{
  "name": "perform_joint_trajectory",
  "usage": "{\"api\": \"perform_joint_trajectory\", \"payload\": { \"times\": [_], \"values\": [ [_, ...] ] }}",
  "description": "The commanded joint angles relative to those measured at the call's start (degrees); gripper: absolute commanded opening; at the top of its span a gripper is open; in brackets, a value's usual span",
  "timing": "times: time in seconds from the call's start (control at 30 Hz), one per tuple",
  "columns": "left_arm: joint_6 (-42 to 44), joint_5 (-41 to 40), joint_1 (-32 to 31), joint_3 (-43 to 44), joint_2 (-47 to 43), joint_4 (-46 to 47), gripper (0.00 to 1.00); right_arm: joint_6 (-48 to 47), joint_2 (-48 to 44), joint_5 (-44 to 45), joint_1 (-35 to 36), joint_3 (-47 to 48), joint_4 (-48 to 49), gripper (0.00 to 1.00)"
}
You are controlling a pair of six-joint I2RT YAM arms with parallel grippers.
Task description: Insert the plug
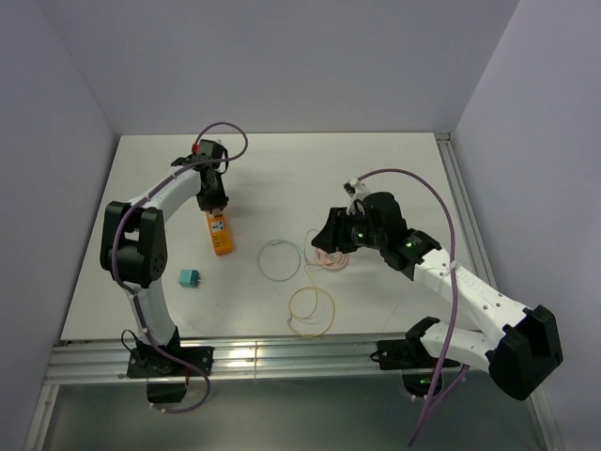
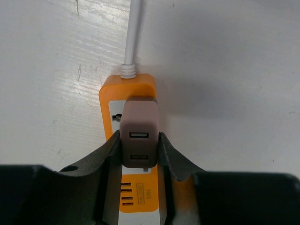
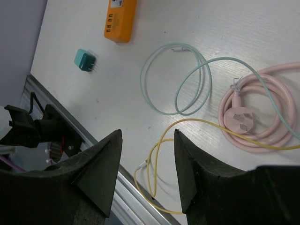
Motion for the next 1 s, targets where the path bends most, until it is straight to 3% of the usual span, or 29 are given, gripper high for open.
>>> {"api": "perform_joint_trajectory", "payload": {
  "times": [0.0,0.03,0.13,0.37,0.43,0.63,0.73,0.97],
  "values": [
    [0.33,0.84,0.53,-1.95,1.22,-2.16,0.24,-0.76,-0.43,0.22,0.05,0.71,1.06,0.55],
    [0.15,0.40,0.62,-1.68,-0.71,-1.98,0.46,-0.85,-0.52,0.57,0.05,0.53,1.32,0.55],
    [-0.03,-0.30,0.79,0.16,-3.70,-1.71,0.69,-0.85,-0.43,1.01,0.05,0.36,1.15,0.55],
    [-2.21,-2.50,0.71,0.62,-12.93,-4.17,0.84,-0.85,-1.05,1.89,-0.04,0.71,0.53,0.55],
    [-3.36,-2.77,0.79,-0.62,-16.00,-7.05,0.99,-0.85,-0.87,1.89,-0.04,0.80,0.27,0.55],
    [-12.58,-6.20,0.79,-10.98,-24.88,-14.01,1.00,-0.67,-0.35,1.01,0.05,0.53,1.23,0.55],
    [-18.03,-2.95,0.97,-17.83,-30.93,-14.46,0.99,-0.58,0.36,0.22,-0.04,0.44,1.59,0.55],
    [-36.81,-4.17,1.49,-30.06,-39.66,-17.88,1.00,-0.58,0.27,-0.49,-0.04,0.18,1.68,0.55]
  ]
}}
